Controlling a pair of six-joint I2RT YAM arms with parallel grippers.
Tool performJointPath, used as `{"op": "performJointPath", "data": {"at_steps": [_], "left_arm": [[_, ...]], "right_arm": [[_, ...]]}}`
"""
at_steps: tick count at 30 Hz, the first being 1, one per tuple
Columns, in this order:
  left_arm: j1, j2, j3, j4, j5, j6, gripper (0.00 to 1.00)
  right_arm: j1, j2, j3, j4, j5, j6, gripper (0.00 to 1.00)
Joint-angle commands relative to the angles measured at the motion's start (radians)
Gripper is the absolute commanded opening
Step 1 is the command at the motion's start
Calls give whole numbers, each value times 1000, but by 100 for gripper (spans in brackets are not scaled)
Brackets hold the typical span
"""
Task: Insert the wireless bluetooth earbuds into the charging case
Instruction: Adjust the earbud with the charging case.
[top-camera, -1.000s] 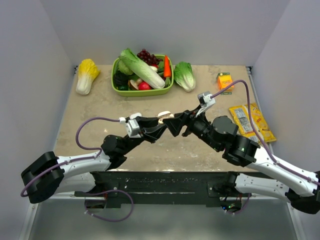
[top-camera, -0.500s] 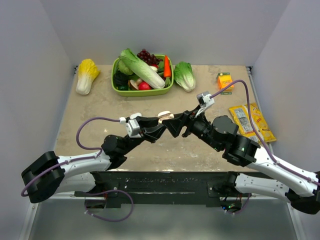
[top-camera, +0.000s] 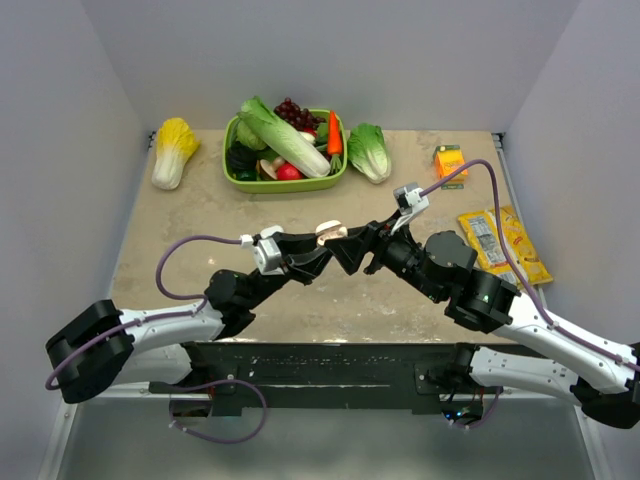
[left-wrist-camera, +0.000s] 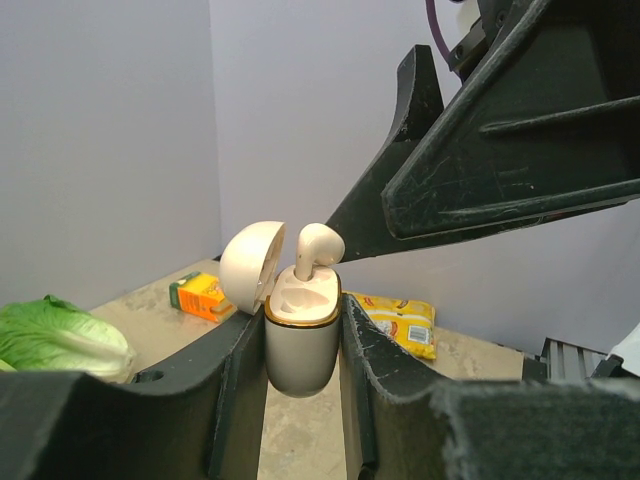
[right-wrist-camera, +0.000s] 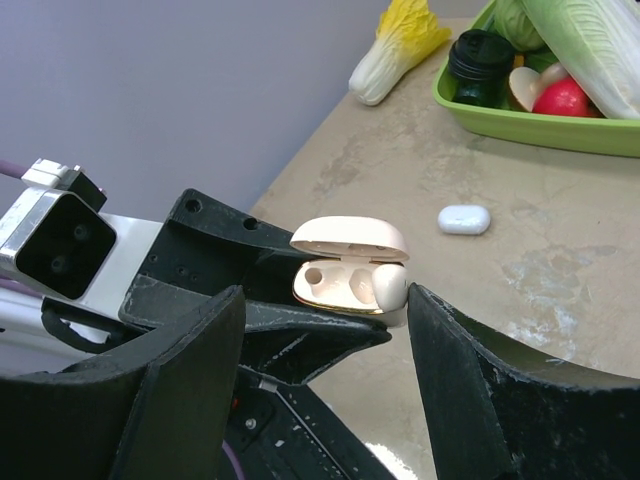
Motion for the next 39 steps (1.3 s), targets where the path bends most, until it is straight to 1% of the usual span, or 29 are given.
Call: {"op": "performJointPath", "data": {"at_steps": [1, 18, 23, 26, 39], "left_arm": [[6, 21, 24, 474, -13, 31, 0], [8, 77, 47, 509, 4, 8, 0], [8, 69, 42, 500, -4, 15, 0], [9, 61, 36, 498, -15, 20, 0], [9, 46, 67, 488, 4, 24, 0]], "right_arm": [[7, -3, 39, 35, -41, 23, 69], [7, 4, 37, 29, -21, 20, 69], [7, -32, 37, 24, 17, 0, 69], [7, -45, 56, -16, 48, -12, 69], [7, -26, 39, -42, 71, -8, 69]]}}
